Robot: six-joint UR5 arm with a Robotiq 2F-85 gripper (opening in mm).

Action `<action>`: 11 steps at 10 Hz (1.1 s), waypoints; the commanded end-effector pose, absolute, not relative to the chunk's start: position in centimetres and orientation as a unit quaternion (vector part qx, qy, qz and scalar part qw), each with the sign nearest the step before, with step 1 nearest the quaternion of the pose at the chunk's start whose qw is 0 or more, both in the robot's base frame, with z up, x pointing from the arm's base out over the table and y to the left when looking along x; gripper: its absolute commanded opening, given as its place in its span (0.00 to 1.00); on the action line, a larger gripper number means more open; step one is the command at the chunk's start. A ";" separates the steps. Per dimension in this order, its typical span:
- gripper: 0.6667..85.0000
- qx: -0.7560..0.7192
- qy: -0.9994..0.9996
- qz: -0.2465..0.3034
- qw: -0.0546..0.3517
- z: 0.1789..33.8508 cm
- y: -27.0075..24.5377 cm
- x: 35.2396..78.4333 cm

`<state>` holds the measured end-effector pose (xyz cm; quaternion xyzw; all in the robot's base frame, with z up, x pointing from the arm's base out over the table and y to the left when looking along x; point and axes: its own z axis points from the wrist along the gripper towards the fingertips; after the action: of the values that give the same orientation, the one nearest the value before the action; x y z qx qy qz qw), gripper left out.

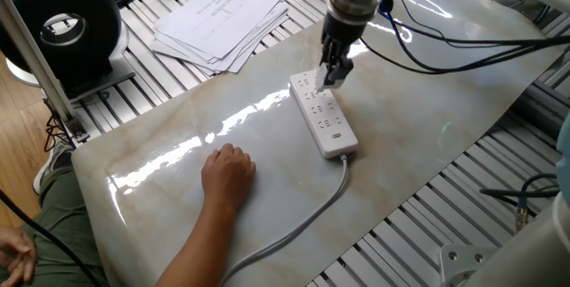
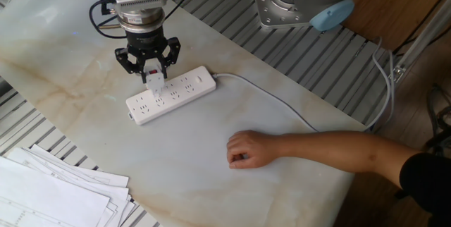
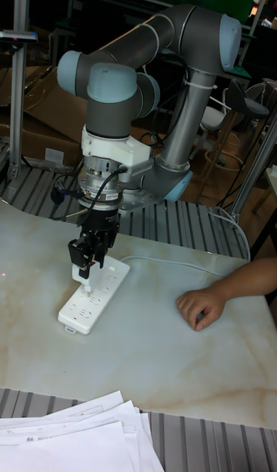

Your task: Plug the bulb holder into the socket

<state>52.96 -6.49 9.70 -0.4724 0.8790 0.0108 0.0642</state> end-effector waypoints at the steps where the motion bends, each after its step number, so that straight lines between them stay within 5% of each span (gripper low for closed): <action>1: 0.01 -0.461 0.885 0.007 0.062 10.5 -6.1 54.4; 11: 0.01 -0.428 0.903 -0.015 0.040 8.7 -7.3 57.4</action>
<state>57.16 -7.40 8.96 -0.4426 0.8954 -0.0199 0.0450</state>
